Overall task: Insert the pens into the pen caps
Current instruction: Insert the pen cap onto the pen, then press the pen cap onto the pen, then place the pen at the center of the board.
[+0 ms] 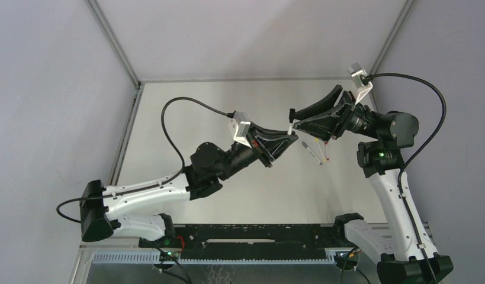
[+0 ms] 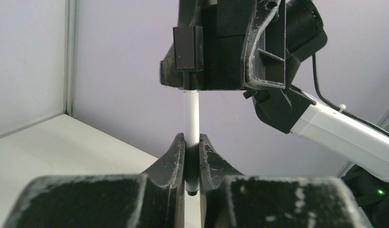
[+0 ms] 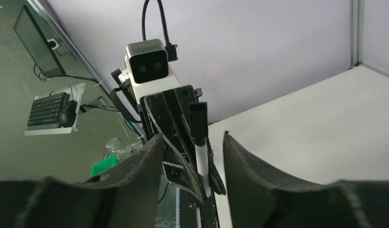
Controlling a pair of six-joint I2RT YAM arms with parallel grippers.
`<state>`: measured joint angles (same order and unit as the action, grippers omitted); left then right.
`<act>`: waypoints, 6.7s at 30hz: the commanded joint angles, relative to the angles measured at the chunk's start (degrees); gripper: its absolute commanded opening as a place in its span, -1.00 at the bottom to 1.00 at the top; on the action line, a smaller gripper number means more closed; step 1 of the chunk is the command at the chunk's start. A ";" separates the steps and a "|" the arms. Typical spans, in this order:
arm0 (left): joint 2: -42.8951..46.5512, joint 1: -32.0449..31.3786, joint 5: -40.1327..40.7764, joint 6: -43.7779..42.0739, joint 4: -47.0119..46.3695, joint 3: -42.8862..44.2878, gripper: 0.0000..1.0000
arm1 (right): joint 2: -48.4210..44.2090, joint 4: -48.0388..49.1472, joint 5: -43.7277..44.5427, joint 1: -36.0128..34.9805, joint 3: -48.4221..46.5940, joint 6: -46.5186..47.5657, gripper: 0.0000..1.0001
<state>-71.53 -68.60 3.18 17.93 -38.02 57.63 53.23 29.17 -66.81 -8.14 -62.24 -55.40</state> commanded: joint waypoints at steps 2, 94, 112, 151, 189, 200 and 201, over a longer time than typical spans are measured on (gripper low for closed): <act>2.42 0.64 -3.44 -1.68 -3.50 -3.04 -1.00 | 0.20 -3.55 -2.80 1.23 -4.13 3.91 0.27; 5.32 16.37 -5.50 7.96 -4.52 4.98 -1.00 | 6.00 -41.63 -10.07 -7.80 -2.06 25.09 -1.00; 3.34 11.12 -18.16 4.60 8.54 -3.05 -1.00 | 7.21 -37.85 -13.18 -0.13 -14.85 28.95 0.39; 0.37 5.95 -13.68 10.79 -4.86 -2.66 -1.00 | 3.84 -33.30 -4.09 -7.56 -7.12 28.81 -0.47; 21.02 7.11 8.56 6.68 10.25 -18.22 0.69 | 5.06 -60.26 -0.62 2.25 -7.02 58.65 -1.00; 24.56 9.61 14.65 10.90 14.61 -22.87 0.69 | 9.58 -71.15 8.88 7.69 -3.19 75.12 -1.00; 24.67 9.88 14.76 11.36 14.82 -23.09 0.69 | 10.32 -71.85 9.73 9.26 -2.84 76.48 -1.00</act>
<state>-48.29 -59.90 15.22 27.03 -24.38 35.83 61.25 -38.20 -61.36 -1.61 -66.41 12.67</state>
